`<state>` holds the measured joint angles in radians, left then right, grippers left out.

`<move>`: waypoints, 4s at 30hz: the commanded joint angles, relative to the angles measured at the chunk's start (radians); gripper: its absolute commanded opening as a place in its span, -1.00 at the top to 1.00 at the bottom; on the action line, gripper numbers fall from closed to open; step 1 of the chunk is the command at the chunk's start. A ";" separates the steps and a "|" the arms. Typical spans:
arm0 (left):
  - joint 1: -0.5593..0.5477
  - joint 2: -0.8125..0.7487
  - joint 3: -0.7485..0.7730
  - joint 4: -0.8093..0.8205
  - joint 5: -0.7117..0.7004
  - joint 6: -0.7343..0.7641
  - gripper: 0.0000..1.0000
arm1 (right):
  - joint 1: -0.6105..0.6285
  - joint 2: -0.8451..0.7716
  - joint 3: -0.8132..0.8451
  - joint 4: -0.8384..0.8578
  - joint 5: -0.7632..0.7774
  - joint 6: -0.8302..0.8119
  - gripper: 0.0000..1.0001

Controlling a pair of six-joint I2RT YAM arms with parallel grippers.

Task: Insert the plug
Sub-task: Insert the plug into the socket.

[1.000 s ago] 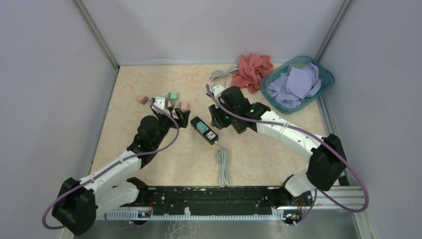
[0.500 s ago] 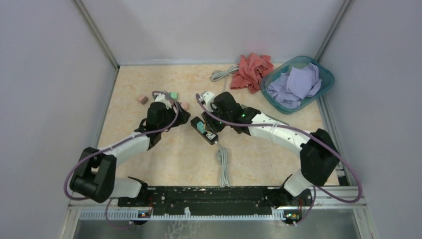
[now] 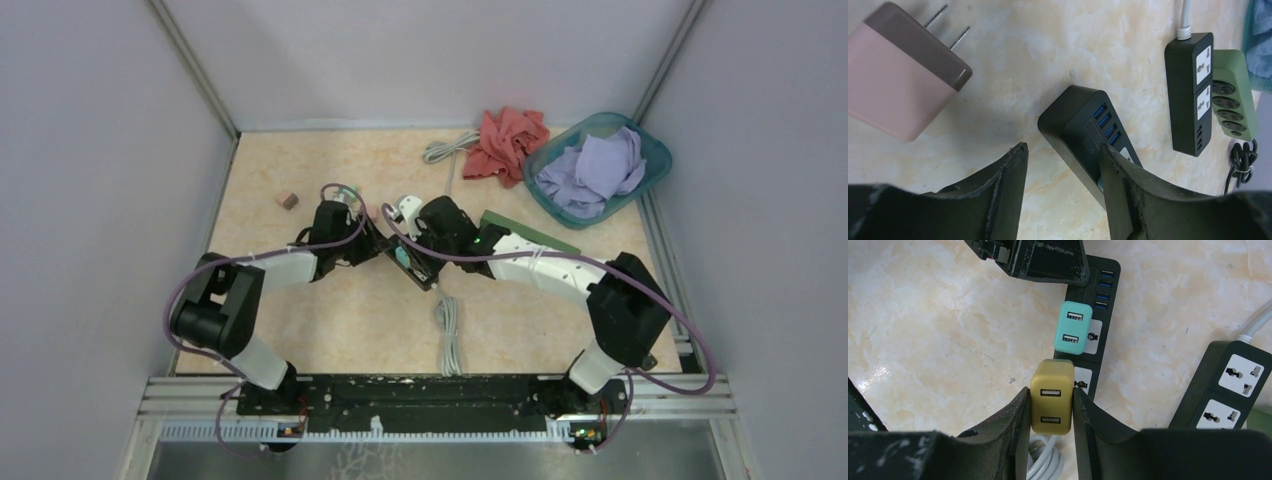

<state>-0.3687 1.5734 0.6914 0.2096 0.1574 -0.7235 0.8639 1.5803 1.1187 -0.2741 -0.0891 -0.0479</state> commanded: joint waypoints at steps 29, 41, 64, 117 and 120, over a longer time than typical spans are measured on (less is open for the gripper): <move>0.008 0.125 0.011 0.011 0.117 -0.065 0.05 | 0.051 0.100 0.020 0.019 0.105 0.039 1.00; 0.009 0.125 0.014 0.006 0.114 -0.067 0.06 | 0.061 0.130 0.038 -0.061 0.160 0.096 1.00; 0.008 0.126 0.008 0.011 0.116 -0.074 0.07 | 0.080 0.115 -0.177 0.093 0.151 0.122 1.00; 0.010 0.021 0.041 -0.086 0.059 -0.058 -0.18 | 0.115 0.139 -0.203 0.091 0.273 0.245 0.96; 0.011 -0.036 0.037 -0.116 0.011 -0.054 -0.29 | 0.114 0.135 -0.189 0.106 0.335 0.279 0.91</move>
<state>-0.3618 1.6173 0.7193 0.1566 0.2401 -0.8024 0.9615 1.6508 0.9466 0.0097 0.2058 0.1669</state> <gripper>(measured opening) 0.615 0.311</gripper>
